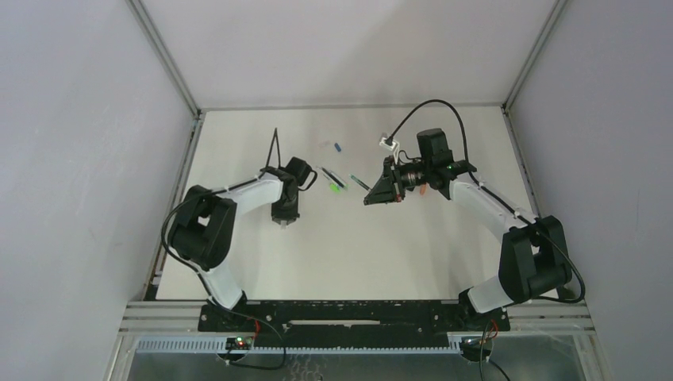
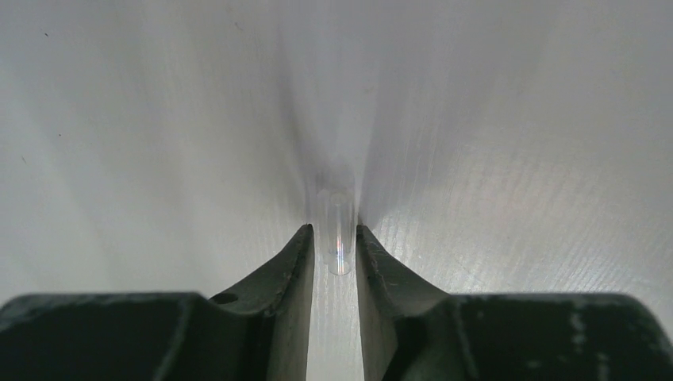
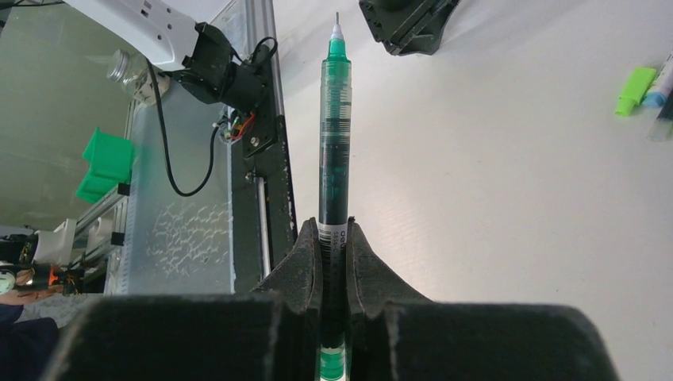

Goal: Insert the pens into the pen caps
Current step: Pick up the pen cap from the center of the board.

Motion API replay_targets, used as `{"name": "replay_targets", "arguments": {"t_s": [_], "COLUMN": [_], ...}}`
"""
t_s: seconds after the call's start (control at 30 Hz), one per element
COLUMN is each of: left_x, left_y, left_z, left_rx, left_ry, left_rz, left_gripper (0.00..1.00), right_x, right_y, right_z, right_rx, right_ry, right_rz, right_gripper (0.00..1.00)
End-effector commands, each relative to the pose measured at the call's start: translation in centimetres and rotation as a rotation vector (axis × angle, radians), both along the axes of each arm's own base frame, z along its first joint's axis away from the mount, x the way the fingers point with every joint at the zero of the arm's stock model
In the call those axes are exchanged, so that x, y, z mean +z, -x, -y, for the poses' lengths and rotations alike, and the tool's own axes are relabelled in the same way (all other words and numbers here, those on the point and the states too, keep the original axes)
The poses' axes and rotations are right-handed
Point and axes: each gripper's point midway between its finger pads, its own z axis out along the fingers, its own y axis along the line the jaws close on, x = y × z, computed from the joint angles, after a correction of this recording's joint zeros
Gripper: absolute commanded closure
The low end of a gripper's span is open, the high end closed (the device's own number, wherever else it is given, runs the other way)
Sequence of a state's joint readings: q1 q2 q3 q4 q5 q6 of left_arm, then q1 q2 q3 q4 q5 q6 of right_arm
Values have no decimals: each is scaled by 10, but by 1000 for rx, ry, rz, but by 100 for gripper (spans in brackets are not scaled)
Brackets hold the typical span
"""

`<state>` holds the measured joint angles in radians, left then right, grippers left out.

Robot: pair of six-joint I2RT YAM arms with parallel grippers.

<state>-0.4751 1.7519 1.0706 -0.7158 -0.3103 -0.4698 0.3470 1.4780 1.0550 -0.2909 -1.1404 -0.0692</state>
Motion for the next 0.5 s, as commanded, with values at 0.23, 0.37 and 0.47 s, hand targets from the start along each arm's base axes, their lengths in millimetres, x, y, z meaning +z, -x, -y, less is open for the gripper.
{"name": "replay_targets", "arguments": {"t_s": [0.23,0.37,0.47], "left_x": [-13,-26,-36], "left_y": [0,8,15], "left_z": [9,15,18], "left_rx": [-59,-78,-91], "left_ry": [6,44,60], "left_rz": [-51,-100,-142], "left_gripper": [79,74,73], "right_x": [27,28,28], "right_y": [2,3,3], "right_z": [4,4,4], "right_rx": [10,14,15], "right_ry": [-54,-58,-59], "right_rz": [73,70,71], "right_gripper": [100,100,100]}}
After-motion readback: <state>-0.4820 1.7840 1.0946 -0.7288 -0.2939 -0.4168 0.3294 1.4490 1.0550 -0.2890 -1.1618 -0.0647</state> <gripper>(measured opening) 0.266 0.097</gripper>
